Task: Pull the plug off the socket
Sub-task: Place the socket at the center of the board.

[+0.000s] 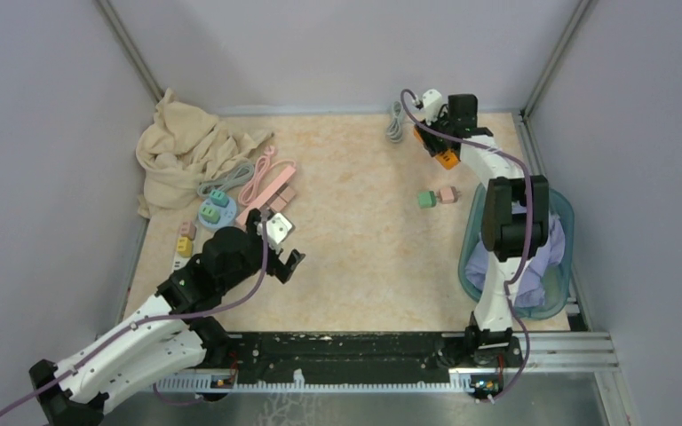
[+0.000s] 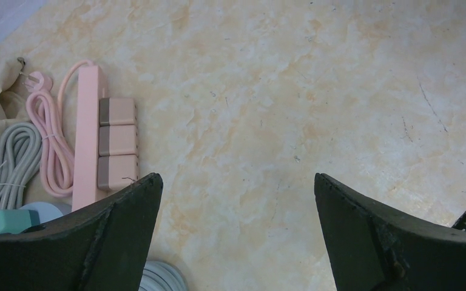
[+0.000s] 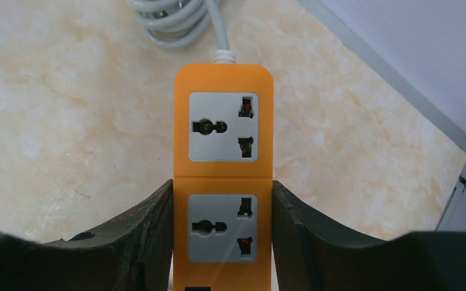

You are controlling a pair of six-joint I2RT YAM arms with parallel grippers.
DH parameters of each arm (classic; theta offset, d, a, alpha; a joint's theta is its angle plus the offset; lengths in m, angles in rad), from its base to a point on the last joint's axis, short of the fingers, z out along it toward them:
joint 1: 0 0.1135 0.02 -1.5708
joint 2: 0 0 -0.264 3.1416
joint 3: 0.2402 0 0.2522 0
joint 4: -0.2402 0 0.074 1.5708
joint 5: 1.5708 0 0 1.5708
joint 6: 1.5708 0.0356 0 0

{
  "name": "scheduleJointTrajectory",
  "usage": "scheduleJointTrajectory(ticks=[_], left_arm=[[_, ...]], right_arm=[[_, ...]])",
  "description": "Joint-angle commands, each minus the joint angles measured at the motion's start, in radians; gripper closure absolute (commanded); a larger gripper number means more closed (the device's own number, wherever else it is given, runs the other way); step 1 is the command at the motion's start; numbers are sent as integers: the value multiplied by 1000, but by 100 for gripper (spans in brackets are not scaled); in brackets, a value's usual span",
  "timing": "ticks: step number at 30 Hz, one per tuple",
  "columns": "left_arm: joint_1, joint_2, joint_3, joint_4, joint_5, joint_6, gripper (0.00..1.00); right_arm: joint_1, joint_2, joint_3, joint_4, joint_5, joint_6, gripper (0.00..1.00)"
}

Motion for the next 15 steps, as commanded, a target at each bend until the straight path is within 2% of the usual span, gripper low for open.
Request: scheduleJointTrajectory(ticks=[1, 8, 15], left_arm=[[4, 2, -4, 33, -7, 15, 0], [4, 6, -3, 32, -2, 17, 0], [4, 7, -3, 32, -2, 19, 0]], right_arm=[[-7, 38, 61, 99, 69, 55, 99], [-15, 133, 78, 114, 160, 34, 85], [-15, 215, 119, 76, 217, 15, 75]])
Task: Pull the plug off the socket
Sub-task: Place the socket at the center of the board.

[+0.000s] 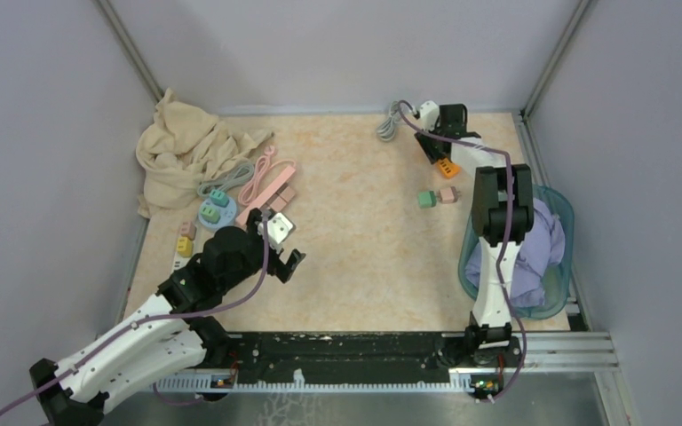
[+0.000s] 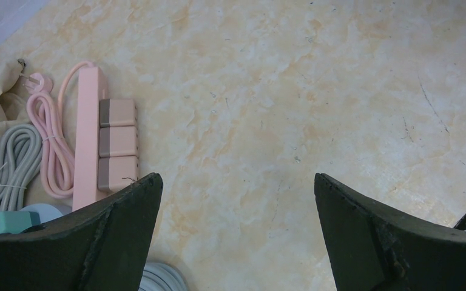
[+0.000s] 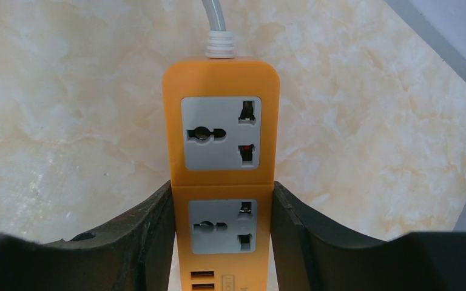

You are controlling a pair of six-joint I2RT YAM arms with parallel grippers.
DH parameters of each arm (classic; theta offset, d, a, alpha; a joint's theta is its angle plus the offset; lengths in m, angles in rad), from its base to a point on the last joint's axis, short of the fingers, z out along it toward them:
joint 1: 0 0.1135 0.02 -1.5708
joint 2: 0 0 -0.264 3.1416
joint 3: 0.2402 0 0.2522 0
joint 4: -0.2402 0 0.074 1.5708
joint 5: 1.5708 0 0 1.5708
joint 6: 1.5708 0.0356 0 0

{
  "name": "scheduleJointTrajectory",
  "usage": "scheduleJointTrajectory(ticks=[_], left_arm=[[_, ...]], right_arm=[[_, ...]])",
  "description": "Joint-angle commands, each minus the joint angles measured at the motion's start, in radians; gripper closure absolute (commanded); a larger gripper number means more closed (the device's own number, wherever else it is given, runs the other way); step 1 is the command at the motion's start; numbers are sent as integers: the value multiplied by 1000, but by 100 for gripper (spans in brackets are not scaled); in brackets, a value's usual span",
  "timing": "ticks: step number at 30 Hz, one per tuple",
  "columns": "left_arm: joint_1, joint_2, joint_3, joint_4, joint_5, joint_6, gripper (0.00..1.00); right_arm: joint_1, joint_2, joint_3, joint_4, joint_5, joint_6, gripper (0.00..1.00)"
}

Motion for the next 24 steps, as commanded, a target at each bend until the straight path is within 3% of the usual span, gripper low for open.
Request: scheduleJointTrajectory(ticks=[1, 5, 10, 19, 24], left_arm=[[4, 1, -2, 22, -3, 14, 0], [6, 3, -2, 22, 1, 15, 0], [6, 6, -1, 22, 17, 15, 0], [6, 7, -1, 22, 41, 14, 0], [6, 4, -2, 24, 55, 12, 0]], right_arm=[[-6, 28, 58, 41, 58, -7, 71], [-6, 23, 57, 29, 44, -6, 44], [-7, -24, 52, 27, 14, 21, 27], [-8, -187, -9, 53, -73, 104, 19], [-8, -336, -85, 40, -200, 161, 18]])
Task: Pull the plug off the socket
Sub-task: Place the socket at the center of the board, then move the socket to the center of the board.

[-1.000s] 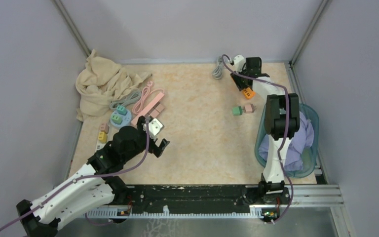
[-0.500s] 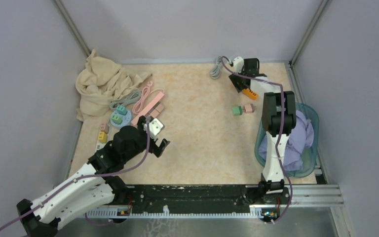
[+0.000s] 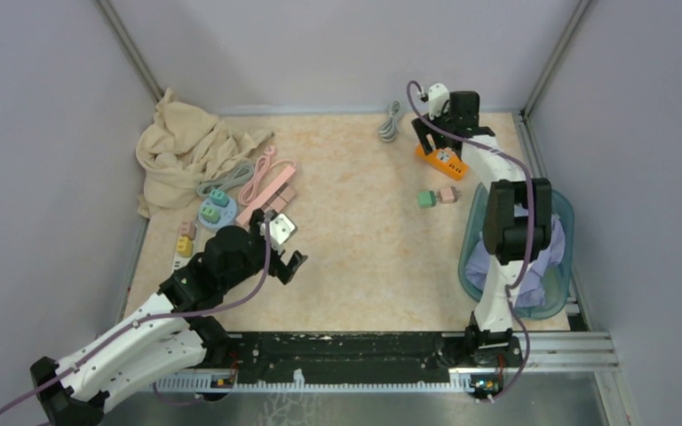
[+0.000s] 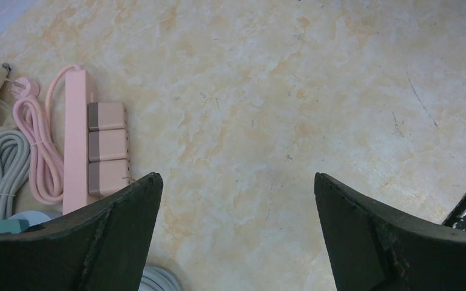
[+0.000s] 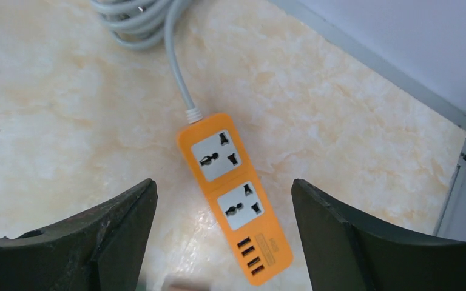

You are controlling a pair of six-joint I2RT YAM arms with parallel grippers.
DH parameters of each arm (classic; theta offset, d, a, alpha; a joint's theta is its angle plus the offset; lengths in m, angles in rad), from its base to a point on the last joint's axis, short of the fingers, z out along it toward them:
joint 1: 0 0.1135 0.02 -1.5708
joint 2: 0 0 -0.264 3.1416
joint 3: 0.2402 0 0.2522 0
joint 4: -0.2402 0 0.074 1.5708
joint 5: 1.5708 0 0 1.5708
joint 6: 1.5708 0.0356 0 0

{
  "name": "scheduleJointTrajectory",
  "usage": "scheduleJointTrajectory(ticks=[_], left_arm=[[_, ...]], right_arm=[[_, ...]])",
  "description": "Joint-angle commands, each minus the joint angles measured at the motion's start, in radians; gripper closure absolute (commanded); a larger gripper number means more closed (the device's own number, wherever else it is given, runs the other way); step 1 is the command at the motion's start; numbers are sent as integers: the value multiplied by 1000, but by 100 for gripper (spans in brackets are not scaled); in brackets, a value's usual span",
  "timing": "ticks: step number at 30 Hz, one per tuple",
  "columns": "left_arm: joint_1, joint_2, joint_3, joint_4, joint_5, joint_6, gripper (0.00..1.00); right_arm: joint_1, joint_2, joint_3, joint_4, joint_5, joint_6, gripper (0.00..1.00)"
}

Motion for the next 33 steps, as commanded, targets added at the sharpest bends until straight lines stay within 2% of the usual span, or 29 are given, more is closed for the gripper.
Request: scheduleJointTrajectory(ticks=[1, 6, 14, 18, 24, 33], left_arm=[[4, -8, -3, 23, 24, 8, 0], [5, -21, -8, 36, 26, -9, 0], [5, -91, -22, 85, 24, -68, 0], [5, -96, -1, 126, 30, -114, 0], [5, -30, 70, 162, 60, -113, 0], [9, 126, 187, 186, -31, -3, 0]], right_arm=[[-8, -220, -57, 29, -171, 84, 18], [-8, -413, -197, 37, -477, 117, 18], [-8, -659, -402, 124, -756, 240, 18], [-8, -756, -522, 179, -837, 292, 18], [-8, -909, -757, 392, -925, 366, 14], [-8, -930, -825, 392, -975, 353, 14]])
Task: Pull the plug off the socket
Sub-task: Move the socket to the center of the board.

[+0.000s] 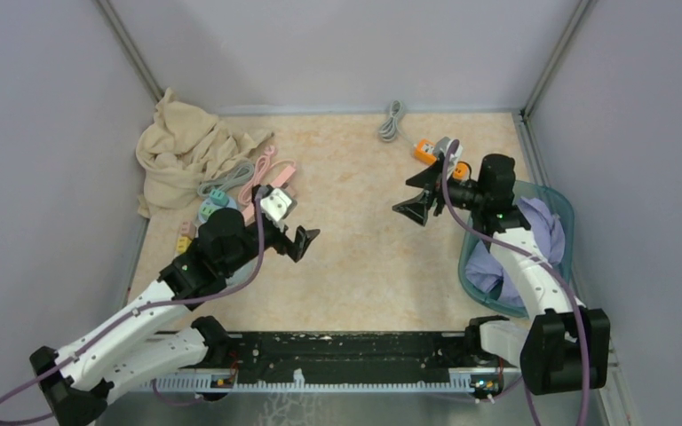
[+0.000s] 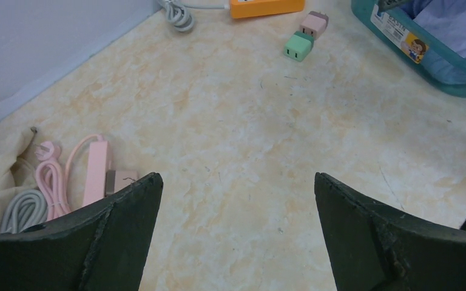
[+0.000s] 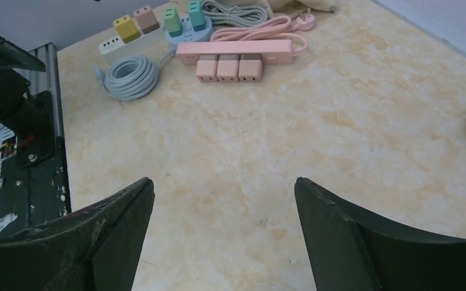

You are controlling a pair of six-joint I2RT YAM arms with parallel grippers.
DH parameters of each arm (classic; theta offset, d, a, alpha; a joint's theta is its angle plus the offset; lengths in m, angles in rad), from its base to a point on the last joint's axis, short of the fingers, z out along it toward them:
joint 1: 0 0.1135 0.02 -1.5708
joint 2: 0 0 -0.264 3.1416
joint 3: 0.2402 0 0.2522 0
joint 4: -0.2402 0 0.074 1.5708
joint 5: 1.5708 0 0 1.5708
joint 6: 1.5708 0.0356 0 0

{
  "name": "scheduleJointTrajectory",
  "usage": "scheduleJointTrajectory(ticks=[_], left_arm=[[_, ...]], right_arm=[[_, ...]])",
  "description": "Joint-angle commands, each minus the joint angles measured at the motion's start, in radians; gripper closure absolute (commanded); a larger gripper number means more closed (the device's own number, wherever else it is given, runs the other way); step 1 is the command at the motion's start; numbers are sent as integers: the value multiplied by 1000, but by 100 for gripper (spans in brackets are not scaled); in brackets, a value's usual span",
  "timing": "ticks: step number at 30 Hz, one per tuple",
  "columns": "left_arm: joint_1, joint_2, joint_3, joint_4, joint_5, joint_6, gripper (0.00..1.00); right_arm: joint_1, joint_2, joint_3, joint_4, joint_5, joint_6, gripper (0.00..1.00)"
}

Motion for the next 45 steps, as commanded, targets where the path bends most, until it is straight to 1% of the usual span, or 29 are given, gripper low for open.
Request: scheduleJointTrajectory(ticks=[1, 4, 8, 13, 16, 23, 29, 32, 35, 39, 42, 45], left_arm=[[15, 52, 52, 63, -74, 87, 0], [69, 96, 63, 90, -42, 105, 0], [220, 140, 80, 125, 67, 87, 0], [344, 213, 101, 155, 99, 114, 0], [386, 266, 130, 153, 95, 137, 0], [448, 394, 190, 127, 34, 235, 0], [475, 540, 318, -4, 69, 302, 0], [479, 601, 348, -40, 61, 330, 0], [484, 658, 345, -50, 19, 369, 0], [496, 702, 309, -56, 14, 398, 0], [501, 716, 262, -53, -41, 446, 5], [509, 708, 215, -17, -95, 475, 14]], right_arm=[[-8, -37, -10, 87, -59, 14, 14], [-8, -40, -11, 87, -61, 14, 14], [-8, -44, -14, 89, -66, 11, 14], [-8, -43, -12, 85, -70, 8, 14], [-8, -37, -10, 78, -70, 2, 14], [-8, -27, 28, -17, -36, -72, 15], [-8, -20, 37, -43, -27, -92, 15], [-8, -23, 38, -52, -23, -105, 15], [-8, -26, 45, -72, -19, -121, 15], [-8, -21, 42, -69, -23, -121, 15], [-8, -13, 39, -65, -27, -119, 15], [-7, -3, 40, -66, -31, -118, 15]])
